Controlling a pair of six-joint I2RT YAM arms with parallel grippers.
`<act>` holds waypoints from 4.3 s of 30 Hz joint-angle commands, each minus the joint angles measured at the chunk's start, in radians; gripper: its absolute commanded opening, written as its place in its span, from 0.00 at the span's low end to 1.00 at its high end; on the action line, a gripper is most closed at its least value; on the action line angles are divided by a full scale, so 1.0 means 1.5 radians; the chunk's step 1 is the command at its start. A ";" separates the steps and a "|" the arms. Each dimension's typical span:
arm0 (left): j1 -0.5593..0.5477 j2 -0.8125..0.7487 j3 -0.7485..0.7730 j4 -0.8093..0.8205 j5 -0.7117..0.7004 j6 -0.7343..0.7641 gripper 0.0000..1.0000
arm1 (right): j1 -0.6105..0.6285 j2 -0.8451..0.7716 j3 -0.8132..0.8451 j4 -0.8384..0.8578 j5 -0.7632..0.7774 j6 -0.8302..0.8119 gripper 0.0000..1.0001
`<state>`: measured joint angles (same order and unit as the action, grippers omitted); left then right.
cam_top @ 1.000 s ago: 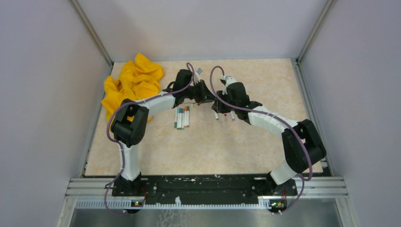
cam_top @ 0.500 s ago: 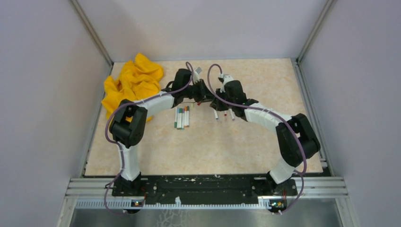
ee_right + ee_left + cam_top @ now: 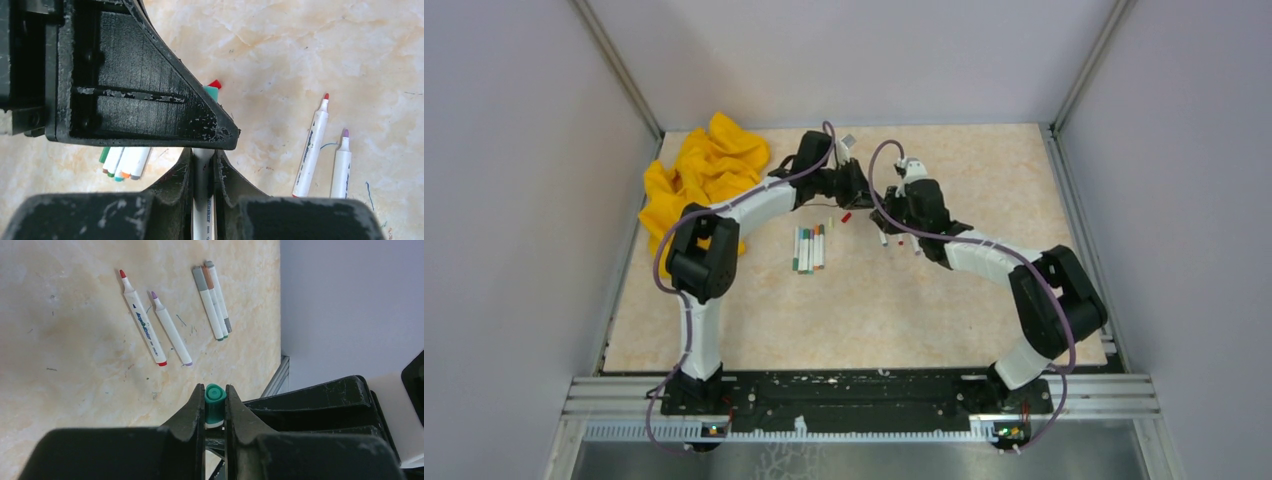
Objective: Open the pen caps
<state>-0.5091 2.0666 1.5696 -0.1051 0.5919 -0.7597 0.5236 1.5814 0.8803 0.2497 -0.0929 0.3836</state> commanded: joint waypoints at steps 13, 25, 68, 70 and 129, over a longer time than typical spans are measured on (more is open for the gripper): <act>0.153 0.043 0.093 0.014 -0.110 -0.009 0.00 | 0.044 -0.050 -0.011 -0.131 0.029 -0.025 0.00; 0.060 0.022 0.025 -0.143 -0.368 0.175 0.10 | 0.007 0.028 0.128 -0.268 0.185 -0.054 0.00; -0.003 -0.053 -0.027 -0.112 -0.467 0.183 0.43 | -0.035 0.121 0.186 -0.257 0.218 -0.098 0.26; -0.007 -0.062 -0.025 -0.109 -0.464 0.183 0.43 | -0.035 0.093 0.182 -0.266 0.232 -0.102 0.27; -0.031 -0.116 -0.124 0.055 -0.231 0.130 0.72 | -0.157 0.093 0.044 -0.290 0.166 -0.070 0.00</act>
<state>-0.5484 1.9301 1.4017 -0.0582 0.2363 -0.5541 0.2913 1.7313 0.9730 -0.1890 0.1757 0.2661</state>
